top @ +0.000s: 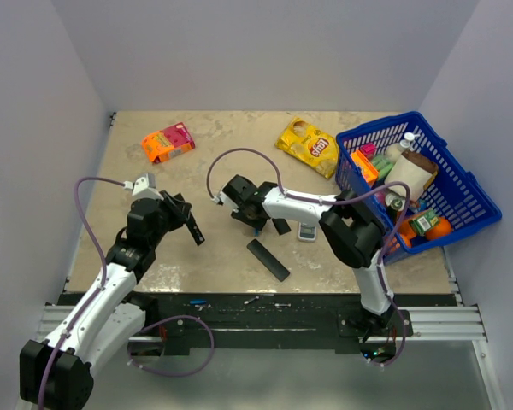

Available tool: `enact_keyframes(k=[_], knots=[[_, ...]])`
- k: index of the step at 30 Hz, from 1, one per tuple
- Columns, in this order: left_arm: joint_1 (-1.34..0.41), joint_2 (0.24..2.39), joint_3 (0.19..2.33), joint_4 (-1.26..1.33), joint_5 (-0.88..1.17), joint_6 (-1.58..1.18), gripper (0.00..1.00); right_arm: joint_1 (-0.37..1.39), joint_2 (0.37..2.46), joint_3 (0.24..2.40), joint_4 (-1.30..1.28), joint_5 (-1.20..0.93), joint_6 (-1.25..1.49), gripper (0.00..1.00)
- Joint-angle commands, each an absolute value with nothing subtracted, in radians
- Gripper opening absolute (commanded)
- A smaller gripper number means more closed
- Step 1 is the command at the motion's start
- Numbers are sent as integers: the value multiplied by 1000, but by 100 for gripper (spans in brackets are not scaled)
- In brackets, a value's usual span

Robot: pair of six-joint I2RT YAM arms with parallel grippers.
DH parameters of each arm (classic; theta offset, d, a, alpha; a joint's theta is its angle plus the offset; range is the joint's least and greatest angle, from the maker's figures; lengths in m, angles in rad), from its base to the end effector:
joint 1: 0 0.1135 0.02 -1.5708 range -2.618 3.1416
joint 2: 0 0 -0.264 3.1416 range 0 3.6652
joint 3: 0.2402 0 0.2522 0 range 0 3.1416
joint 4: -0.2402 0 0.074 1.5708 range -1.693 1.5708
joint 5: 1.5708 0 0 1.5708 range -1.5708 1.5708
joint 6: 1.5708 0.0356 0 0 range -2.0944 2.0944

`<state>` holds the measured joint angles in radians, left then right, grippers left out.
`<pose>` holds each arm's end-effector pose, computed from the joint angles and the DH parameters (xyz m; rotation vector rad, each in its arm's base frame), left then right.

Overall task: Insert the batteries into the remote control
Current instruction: Place the battery at the center of the board, then pick up the battery from the center of the board.

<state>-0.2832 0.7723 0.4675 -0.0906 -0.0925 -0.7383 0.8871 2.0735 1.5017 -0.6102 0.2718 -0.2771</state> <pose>0.1772 -0.0481 0.2393 -0.5135 1.9430 -0.5731 0.2769 0.3248 0.1625 -1.4158 2.2826 -0.1915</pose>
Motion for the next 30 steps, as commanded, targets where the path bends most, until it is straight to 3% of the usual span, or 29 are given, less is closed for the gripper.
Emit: enact_keyframes(k=[1, 9, 17, 25, 30], knots=[[-278, 767, 485, -37, -81, -715, 0, 884, 2086, 1545, -565, 273, -267, 37], [-278, 764, 482, -31, -71, -718, 0, 876, 2053, 1614, -624, 287, -209, 37], [-278, 764, 474, -17, -52, -727, 0, 815, 2000, 1678, -796, 124, 112, 41], [-278, 764, 466, -17, -32, -739, 0, 781, 2000, 1621, -796, 3, 310, 43], [-278, 759, 466, -15, -25, -747, 0, 781, 2051, 1664, -811, -21, 347, 39]])
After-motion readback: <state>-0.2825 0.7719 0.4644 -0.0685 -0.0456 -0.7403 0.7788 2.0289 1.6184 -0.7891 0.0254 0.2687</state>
